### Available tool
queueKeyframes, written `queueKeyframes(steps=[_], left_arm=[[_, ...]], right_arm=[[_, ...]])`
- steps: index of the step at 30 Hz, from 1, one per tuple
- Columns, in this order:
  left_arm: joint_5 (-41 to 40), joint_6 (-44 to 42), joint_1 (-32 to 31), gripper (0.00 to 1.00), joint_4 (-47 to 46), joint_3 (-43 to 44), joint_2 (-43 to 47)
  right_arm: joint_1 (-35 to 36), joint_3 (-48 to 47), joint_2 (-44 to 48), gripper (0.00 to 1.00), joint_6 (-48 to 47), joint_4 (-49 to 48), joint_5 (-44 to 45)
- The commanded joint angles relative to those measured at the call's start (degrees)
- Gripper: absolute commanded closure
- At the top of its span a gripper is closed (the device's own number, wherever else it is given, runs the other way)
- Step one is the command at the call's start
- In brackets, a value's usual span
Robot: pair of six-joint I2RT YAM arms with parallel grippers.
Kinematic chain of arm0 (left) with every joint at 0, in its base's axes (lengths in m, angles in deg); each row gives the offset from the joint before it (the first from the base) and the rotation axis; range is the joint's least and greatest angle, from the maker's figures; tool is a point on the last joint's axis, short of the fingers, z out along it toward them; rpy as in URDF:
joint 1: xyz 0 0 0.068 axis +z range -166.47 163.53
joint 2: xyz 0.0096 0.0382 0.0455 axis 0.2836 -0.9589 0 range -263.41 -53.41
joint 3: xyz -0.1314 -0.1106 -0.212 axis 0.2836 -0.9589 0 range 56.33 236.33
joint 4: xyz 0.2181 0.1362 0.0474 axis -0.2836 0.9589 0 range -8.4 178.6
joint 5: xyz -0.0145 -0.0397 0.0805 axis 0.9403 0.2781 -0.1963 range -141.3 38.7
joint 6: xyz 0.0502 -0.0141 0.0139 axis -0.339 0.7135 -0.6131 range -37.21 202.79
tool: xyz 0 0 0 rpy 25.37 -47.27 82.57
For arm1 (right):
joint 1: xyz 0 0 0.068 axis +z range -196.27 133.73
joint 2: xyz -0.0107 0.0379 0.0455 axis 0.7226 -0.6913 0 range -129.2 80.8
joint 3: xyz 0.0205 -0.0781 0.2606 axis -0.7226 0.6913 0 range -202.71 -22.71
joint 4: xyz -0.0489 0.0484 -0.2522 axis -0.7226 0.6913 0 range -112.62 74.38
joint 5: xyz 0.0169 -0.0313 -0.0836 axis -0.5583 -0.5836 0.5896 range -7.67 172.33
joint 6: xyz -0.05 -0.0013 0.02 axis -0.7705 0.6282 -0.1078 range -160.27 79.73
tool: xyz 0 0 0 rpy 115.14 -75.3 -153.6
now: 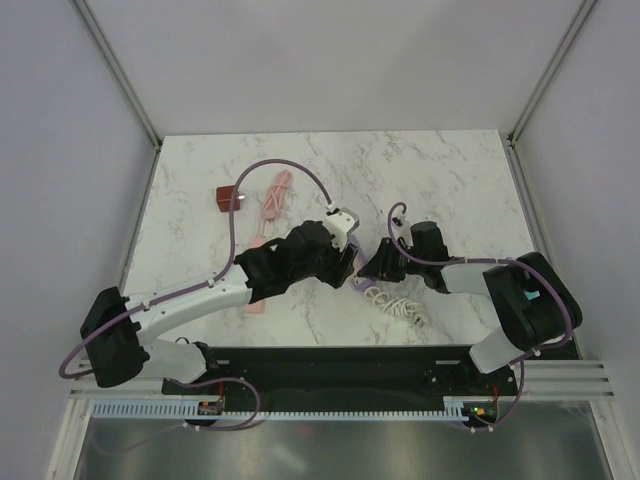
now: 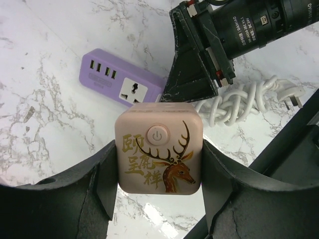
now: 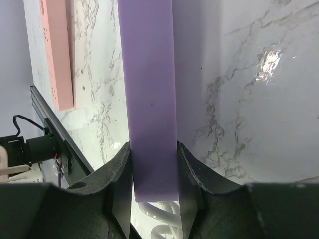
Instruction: Pull the plug off the socket
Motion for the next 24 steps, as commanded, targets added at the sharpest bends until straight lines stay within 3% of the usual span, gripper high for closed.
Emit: queueKeyframes(steps=[1,5,10,16,18,24], left_arm=[[-4.2,2.5,-0.3,0.98,-1.4,-1.9,6.4],[-8.6,4.5,-0.2,0.98,3.6,-3.2,8.7],[-17.6,11.2,1.6,0.98,13.6,-1.1,5.5],[-6.9,13.5,13.3,0.98,7.3,2.1,0.2],[-4.2,13.4,16.1,0.98,6.0,7.9,-5.8],[-6.0,11.2,17.7,0.98,6.7,28.6,-24.3]], right_arm=[[-0.2,1.3,-0.7,1.0,1.8,3.1,6.2],[-0.3,0.4,1.0,1.0,0.9,4.7,8.2],[-0.3,-2.5,1.4,1.0,0.4,5.9,7.9],[-0.3,-4.1,2.0,1.0,0.6,7.0,7.1],[-0.3,-3.7,2.7,1.0,0.5,7.3,7.3],[-0.3,0.6,5.6,1.0,2.8,4.2,7.4]])
